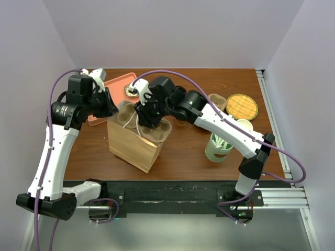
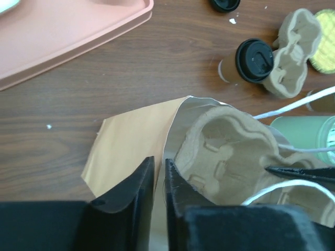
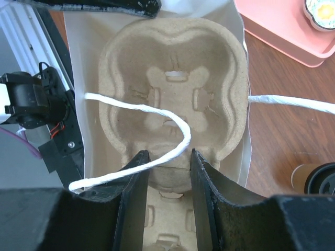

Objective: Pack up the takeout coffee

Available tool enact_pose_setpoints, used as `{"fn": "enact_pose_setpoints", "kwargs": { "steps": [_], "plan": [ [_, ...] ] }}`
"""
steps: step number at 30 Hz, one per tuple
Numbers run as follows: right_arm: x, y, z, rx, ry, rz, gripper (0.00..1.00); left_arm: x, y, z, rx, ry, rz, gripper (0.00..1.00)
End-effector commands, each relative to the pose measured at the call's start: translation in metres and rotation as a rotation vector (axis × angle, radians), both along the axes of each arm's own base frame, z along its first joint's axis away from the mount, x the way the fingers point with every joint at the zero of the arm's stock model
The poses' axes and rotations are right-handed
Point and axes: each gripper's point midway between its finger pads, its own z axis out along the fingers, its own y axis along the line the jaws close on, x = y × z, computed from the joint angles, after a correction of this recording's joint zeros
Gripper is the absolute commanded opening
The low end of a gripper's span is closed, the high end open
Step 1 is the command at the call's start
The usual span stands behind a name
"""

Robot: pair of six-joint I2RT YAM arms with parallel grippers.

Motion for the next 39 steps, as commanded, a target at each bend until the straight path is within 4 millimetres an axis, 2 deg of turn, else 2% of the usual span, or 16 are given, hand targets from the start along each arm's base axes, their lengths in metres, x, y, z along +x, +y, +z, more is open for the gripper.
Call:
{"fn": "enact_pose_setpoints", "kwargs": {
  "steps": [1,3,4,10,16,22,26,34,39],
  "plan": [
    [0.007,0.014,0.033,0.102,-0.042,0.004,0.28,-0.008,0.004,0.010,0.039,-0.028,-0.030,0.37],
    [0.008,0.016,0.038,0.116,-0.040,-0.004,0.28,-0.011,0.005,0.014,0.037,-0.038,-0.028,0.47],
    [0.008,0.017,0.038,0.117,-0.041,-0.005,0.28,-0.010,0.008,0.020,0.044,-0.054,-0.012,0.48],
    [0.007,0.020,0.037,0.126,-0.027,-0.003,0.27,-0.010,0.028,0.022,0.129,-0.034,0.064,0.49],
    [0.010,0.024,0.039,0.152,-0.028,-0.015,0.27,-0.012,0.029,0.037,0.123,-0.076,0.064,0.50],
    [0.010,0.029,0.044,0.171,-0.019,-0.013,0.27,-0.022,0.039,0.024,0.156,-0.027,0.104,0.49],
    [0.008,0.030,0.046,0.180,-0.012,-0.009,0.27,-0.034,0.051,0.024,0.180,-0.017,0.168,0.49],
    [0.003,0.035,0.042,0.203,0.014,-0.003,0.26,-0.047,0.053,0.013,0.160,0.017,0.207,0.41],
    [0.002,0.035,0.037,0.213,0.020,-0.002,0.25,-0.053,0.054,0.013,0.152,0.019,0.213,0.49]
  ]
}}
